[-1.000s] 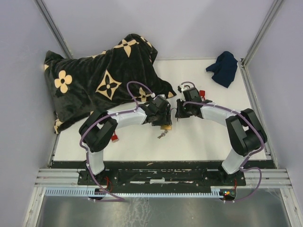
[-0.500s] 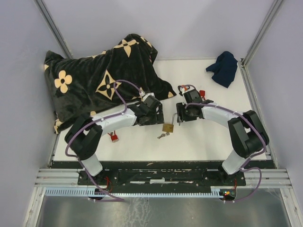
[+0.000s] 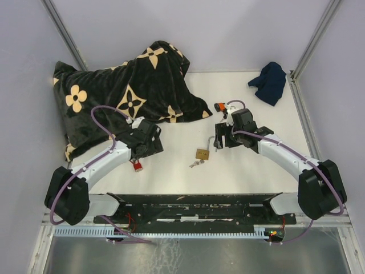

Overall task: Unlock with the key
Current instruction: Pick up the lock from the center of the board.

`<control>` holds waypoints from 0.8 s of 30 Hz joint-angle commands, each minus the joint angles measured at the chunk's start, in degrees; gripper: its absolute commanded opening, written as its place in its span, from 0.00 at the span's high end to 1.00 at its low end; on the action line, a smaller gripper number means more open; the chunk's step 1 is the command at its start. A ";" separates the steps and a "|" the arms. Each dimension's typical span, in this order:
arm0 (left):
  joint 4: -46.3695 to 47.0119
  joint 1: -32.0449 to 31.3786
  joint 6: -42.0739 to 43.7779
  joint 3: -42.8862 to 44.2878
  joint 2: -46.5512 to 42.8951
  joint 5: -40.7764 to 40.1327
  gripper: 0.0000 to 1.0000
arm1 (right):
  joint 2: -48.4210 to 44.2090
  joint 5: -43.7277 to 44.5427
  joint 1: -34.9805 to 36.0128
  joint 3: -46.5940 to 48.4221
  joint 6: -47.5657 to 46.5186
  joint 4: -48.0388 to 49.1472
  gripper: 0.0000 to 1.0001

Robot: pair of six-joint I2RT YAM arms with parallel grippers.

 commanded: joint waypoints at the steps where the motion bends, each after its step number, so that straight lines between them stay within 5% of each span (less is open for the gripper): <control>1: -5.10 3.20 -2.71 -3.20 -2.08 -5.37 0.09 | -3.38 -0.33 0.21 -1.70 -0.91 -0.30 0.18; 8: -3.69 6.96 -4.18 -6.77 -0.84 -6.58 0.13 | -4.16 0.25 0.20 -3.74 -1.81 0.44 0.14; 24: 0.32 8.30 -5.60 -11.56 0.74 -2.78 0.58 | -4.40 -0.01 0.23 -4.54 -1.65 1.46 0.12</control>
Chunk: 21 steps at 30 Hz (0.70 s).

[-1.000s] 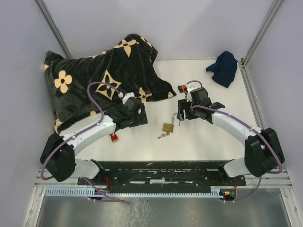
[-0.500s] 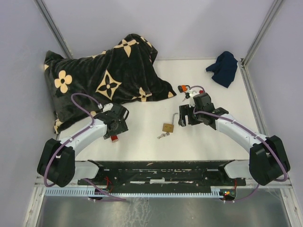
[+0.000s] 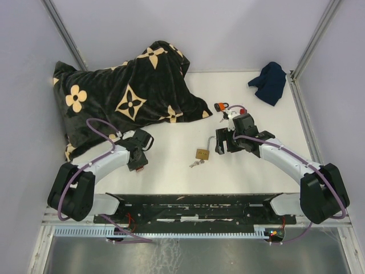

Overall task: Unlock with the key
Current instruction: Pick up the lock from the center of the board.

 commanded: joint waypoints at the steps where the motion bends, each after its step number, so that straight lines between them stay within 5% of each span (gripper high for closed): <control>1: 2.13 0.21 -2.57 -1.04 -1.97 0.73 0.63 | -1.72 0.04 0.17 0.08 -0.37 2.03 0.12; 8: -0.59 0.09 -0.65 1.24 -7.99 3.04 0.90 | -3.28 -0.06 0.23 0.17 -0.01 1.60 0.12; 16: 1.50 -2.47 0.98 6.29 -10.69 14.22 0.91 | -4.94 -0.25 0.17 -0.33 0.25 1.29 0.12; 21: 3.23 -10.33 -1.54 11.78 -4.36 12.46 0.91 | -6.32 0.08 0.21 -0.96 0.26 1.16 0.12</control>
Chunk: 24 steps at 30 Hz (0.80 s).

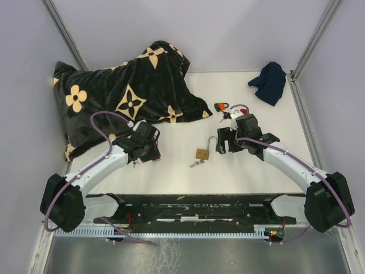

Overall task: Unlock with the key
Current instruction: Pick up the lock from the center of the board, then place the lock at the center of the board.

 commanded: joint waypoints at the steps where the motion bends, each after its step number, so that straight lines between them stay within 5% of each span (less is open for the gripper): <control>1: 3.75 -6.43 -1.91 6.96 6.76 0.23 0.91 | -2.30 0.32 0.22 -0.41 0.19 1.14 0.12; 17: 7.76 -15.96 -6.61 22.02 33.25 -5.81 0.79 | -3.14 0.85 0.16 -1.13 -0.69 0.92 0.11; 24: 7.24 -16.42 -8.11 23.80 36.14 -6.88 0.50 | -3.23 0.90 0.13 -1.79 -0.74 1.19 0.11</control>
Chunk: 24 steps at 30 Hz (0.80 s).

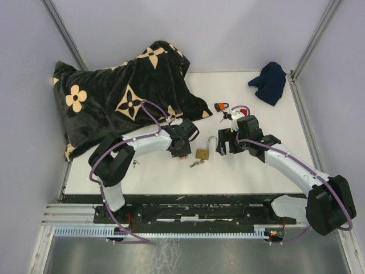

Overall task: Unlock with the key
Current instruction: Place the lock at the center of the board, then pick up the key from the center of the board.

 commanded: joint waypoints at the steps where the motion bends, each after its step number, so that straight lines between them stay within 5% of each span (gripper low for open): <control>1: 1.15 -0.47 -2.77 2.18 -0.28 -2.29 0.47 | -1.24 0.81 0.20 -0.63 -0.61 1.50 0.11; 7: -0.19 -0.42 -2.54 1.43 -4.47 -2.13 0.30 | -1.78 0.37 0.14 -0.25 -0.51 1.14 0.11; 19: -5.22 0.54 -1.88 -9.93 -24.56 -10.15 0.29 | -3.37 0.04 0.18 -0.06 -0.18 -0.36 0.11; 24: -6.13 6.71 -0.90 -17.31 -31.03 -9.83 0.30 | -3.13 -0.48 0.20 0.62 -0.08 -0.95 0.11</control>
